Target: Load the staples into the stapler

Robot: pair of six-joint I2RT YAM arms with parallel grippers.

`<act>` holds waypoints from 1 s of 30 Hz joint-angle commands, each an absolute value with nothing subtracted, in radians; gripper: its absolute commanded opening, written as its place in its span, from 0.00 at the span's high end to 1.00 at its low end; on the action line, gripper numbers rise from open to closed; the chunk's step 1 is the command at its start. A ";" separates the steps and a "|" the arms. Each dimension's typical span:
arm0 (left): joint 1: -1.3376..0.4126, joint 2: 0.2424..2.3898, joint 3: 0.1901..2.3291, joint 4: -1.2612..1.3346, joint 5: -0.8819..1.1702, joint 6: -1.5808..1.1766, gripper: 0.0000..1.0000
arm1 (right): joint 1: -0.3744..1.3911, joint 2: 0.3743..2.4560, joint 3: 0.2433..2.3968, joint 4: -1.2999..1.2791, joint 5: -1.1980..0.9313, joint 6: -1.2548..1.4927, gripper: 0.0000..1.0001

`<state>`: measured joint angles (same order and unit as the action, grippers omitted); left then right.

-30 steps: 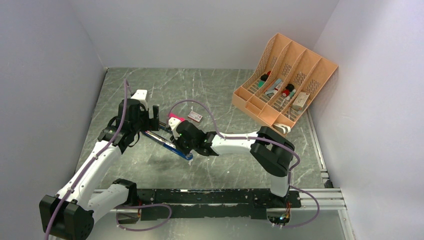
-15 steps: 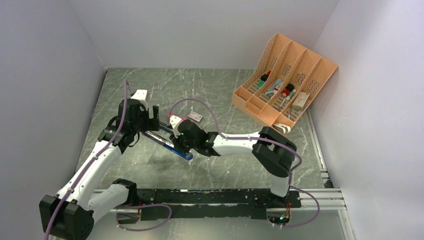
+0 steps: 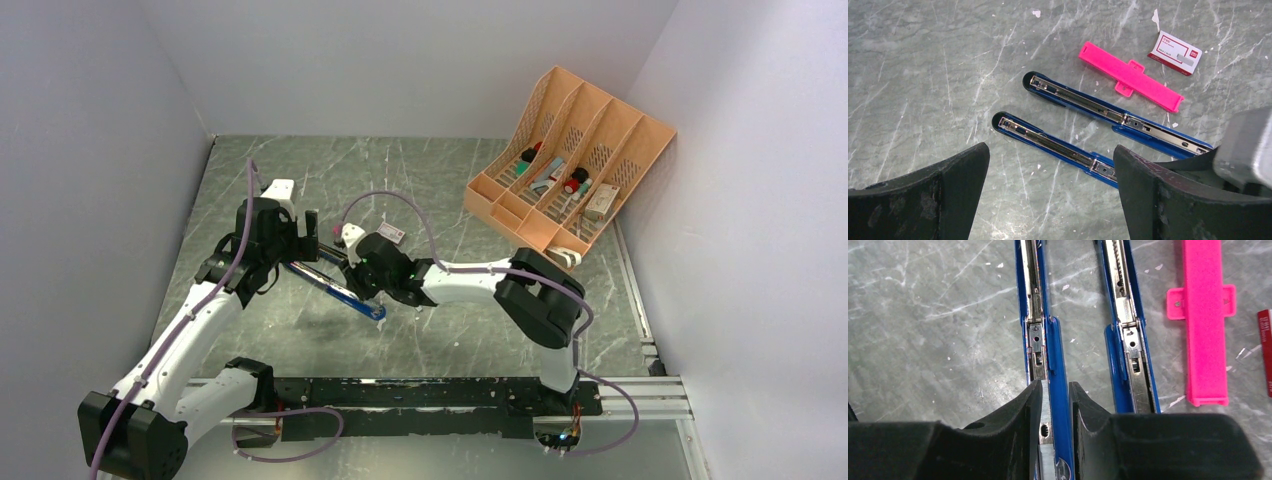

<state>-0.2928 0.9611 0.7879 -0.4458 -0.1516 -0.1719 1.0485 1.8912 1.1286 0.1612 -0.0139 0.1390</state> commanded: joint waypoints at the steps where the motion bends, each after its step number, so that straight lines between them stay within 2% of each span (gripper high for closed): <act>1: -0.298 0.946 0.781 -0.423 -0.130 -0.164 0.02 | 1.044 1.933 1.160 0.173 -0.040 0.153 0.71; 24: -0.298 0.950 0.783 -0.424 -0.132 -0.165 0.02 | 1.047 1.847 1.054 0.037 -0.060 0.132 0.73; 30: -0.297 0.948 0.783 -0.422 -0.130 -0.164 0.02 | 1.047 1.766 1.008 0.108 -0.044 0.136 0.73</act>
